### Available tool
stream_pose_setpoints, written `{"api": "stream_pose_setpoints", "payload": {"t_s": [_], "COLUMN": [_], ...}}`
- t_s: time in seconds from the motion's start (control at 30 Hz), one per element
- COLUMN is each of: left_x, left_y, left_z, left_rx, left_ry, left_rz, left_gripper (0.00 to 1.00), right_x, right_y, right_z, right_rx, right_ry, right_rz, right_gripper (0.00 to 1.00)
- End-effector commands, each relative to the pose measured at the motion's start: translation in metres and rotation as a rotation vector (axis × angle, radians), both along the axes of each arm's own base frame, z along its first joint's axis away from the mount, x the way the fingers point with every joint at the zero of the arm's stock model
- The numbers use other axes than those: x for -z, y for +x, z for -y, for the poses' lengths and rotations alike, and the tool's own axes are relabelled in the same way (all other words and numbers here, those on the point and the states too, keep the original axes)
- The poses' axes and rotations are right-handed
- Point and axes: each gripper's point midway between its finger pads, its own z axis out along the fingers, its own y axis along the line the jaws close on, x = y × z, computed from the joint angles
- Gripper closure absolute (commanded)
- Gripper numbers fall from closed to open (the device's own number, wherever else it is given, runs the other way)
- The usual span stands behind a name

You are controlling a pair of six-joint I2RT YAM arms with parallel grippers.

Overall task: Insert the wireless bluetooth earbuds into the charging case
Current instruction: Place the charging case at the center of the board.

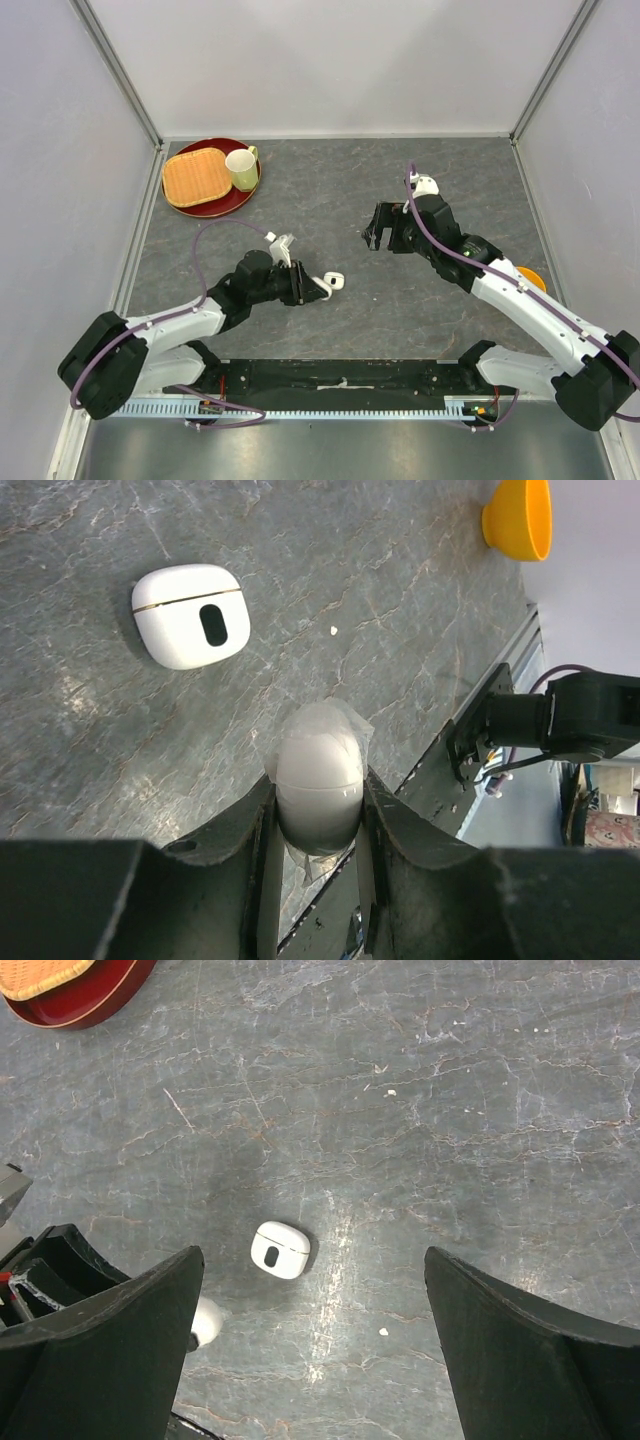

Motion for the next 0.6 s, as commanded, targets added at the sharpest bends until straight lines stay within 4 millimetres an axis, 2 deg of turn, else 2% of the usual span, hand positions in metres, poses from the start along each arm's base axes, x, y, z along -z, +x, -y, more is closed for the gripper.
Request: {"api": "stream_pose_setpoints", "payload": {"t_s": [0.0, 0.2, 0.4, 0.57], "left_x": [-0.014, 0.007, 0.012, 0.033], "left_y": [0.001, -0.006, -0.004, -0.001], "left_z": [0.01, 0.019, 0.027, 0.029], "left_rx": [0.014, 0.072, 0.089, 0.088], "left_ry": [-0.081, -0.062, -0.059, -0.008], "left_rz": [-0.01, -0.091, -0.133, -0.187], "left_gripper": [0.96, 0.94, 0.89, 0.85], "right_x": [-0.005, 0.001, 0.0, 0.002], "right_y": [-0.001, 0.0, 0.001, 0.002], "right_z": [0.001, 0.0, -0.001, 0.0], "right_rx": [0.01, 0.005, 0.002, 0.001], "right_ry": [0.025, 0.016, 0.018, 0.012], "right_rz": [0.011, -0.005, -0.003, -0.007], "right_gripper": [0.02, 0.02, 0.02, 0.02]}}
